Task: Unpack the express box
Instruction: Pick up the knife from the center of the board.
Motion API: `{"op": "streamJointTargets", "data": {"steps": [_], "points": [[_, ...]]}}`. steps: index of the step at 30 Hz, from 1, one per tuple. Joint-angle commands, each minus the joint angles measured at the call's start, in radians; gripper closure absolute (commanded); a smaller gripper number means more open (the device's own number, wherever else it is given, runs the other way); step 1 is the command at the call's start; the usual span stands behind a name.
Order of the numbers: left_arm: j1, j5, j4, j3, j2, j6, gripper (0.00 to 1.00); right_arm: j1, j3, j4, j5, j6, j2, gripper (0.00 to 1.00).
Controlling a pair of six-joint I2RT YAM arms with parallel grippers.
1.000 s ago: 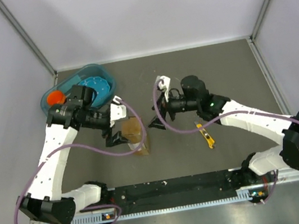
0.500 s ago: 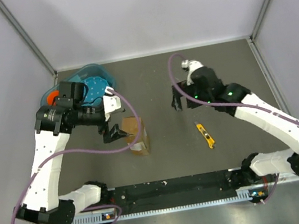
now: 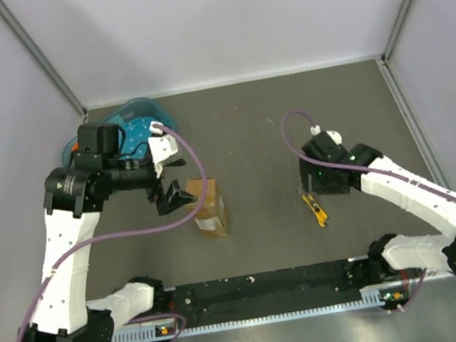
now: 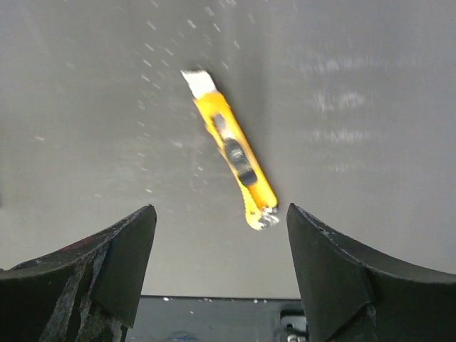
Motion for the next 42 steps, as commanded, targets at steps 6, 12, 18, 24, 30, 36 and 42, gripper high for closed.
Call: {"op": "streamJointTargets", "data": {"steps": [6,12,18,24,30,36,42], "points": [[-0.001,0.035,0.019,0.048,-0.019,-0.039,0.01,-0.002,-0.201,0.098,0.021,0.172,0.025,0.27],[-0.001,0.035,0.002,0.051,-0.022,-0.037,0.01,-0.002,-0.273,0.228,-0.008,0.179,0.047,0.31],[-0.001,0.035,-0.007,0.06,-0.019,-0.037,0.01,0.016,-0.294,0.302,0.004,0.159,0.106,0.35],[-0.001,0.035,-0.013,0.071,-0.022,-0.042,0.01,0.053,-0.3,0.328,0.056,0.137,0.171,0.47],[-0.001,0.043,-0.016,0.074,-0.028,-0.046,0.01,0.116,-0.316,0.343,0.078,0.152,0.211,0.62],[-0.001,0.052,-0.016,0.078,-0.031,-0.057,0.01,0.186,-0.31,0.353,0.107,0.152,0.199,1.0],[-0.003,0.072,0.008,0.074,-0.031,-0.083,0.01,0.3,-0.226,0.353,0.15,-0.011,0.05,1.0]]}}
